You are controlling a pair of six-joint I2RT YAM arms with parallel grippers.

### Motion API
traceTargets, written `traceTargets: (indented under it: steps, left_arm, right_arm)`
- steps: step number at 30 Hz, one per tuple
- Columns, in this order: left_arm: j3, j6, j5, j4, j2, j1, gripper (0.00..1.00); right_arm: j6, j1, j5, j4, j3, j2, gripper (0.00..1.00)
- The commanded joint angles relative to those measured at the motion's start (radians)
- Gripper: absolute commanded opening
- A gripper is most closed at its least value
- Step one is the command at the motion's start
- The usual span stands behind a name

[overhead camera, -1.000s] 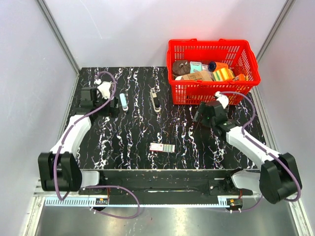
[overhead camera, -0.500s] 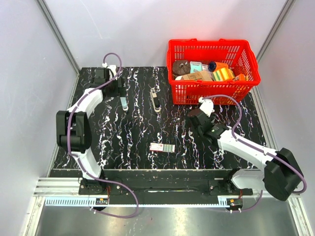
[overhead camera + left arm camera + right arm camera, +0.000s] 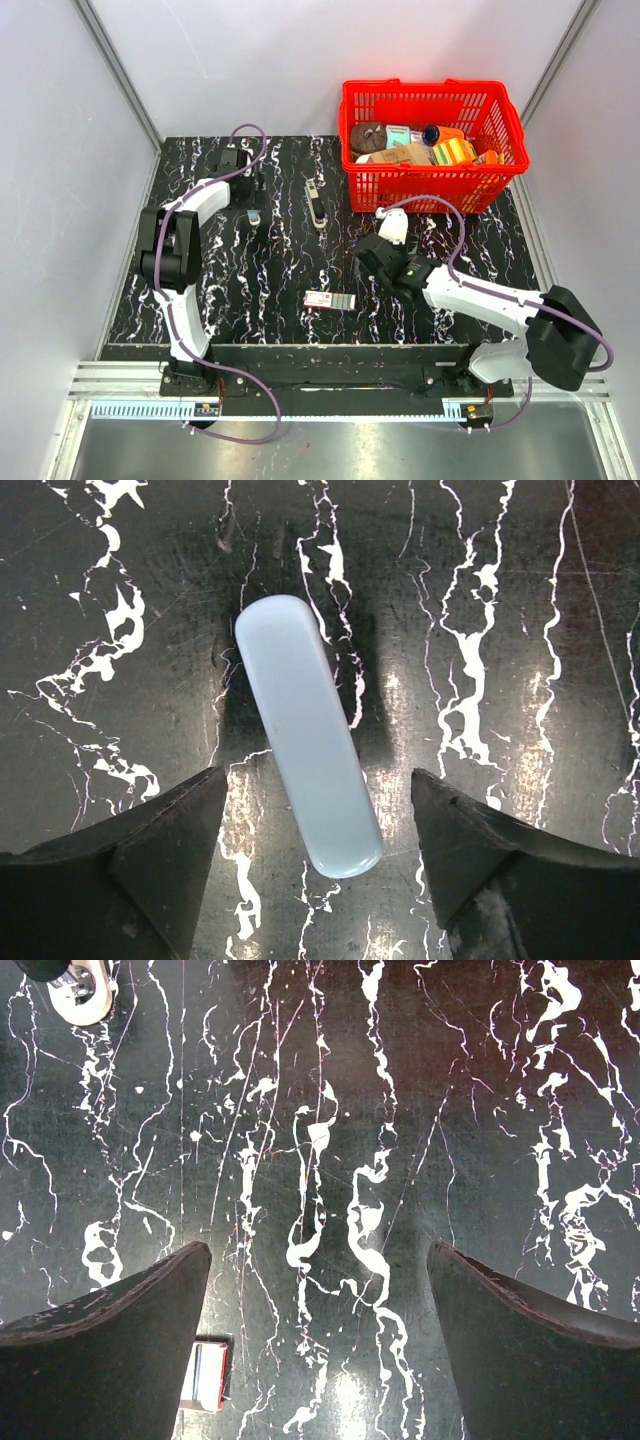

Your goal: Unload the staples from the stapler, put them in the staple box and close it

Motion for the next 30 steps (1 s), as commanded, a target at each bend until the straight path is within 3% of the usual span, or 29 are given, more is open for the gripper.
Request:
traceTargets:
  steps: [1, 5, 17, 30]
  left_arm:
    - [0.041, -0.023, -0.064, 0.015, 0.018, -0.008, 0.75]
    - [0.046, -0.025, -0.085, 0.009, 0.023, -0.022, 0.67]
    - [0.035, -0.037, -0.132, -0.038, 0.027, -0.071, 0.23]
    - [-0.288, -0.092, -0.093, -0.106, -0.261, -0.151, 0.15]
  right_arm:
    - [0.008, 0.022, 0.065, 0.015, 0.031, -0.002, 0.95]
    - [0.011, 0.023, 0.062, 0.027, 0.005, -0.034, 0.93]
    - [0.017, 0.023, 0.050, 0.039, -0.055, -0.095, 0.88]
    - [0.015, 0.023, 0.039, 0.050, -0.084, -0.103, 0.86]
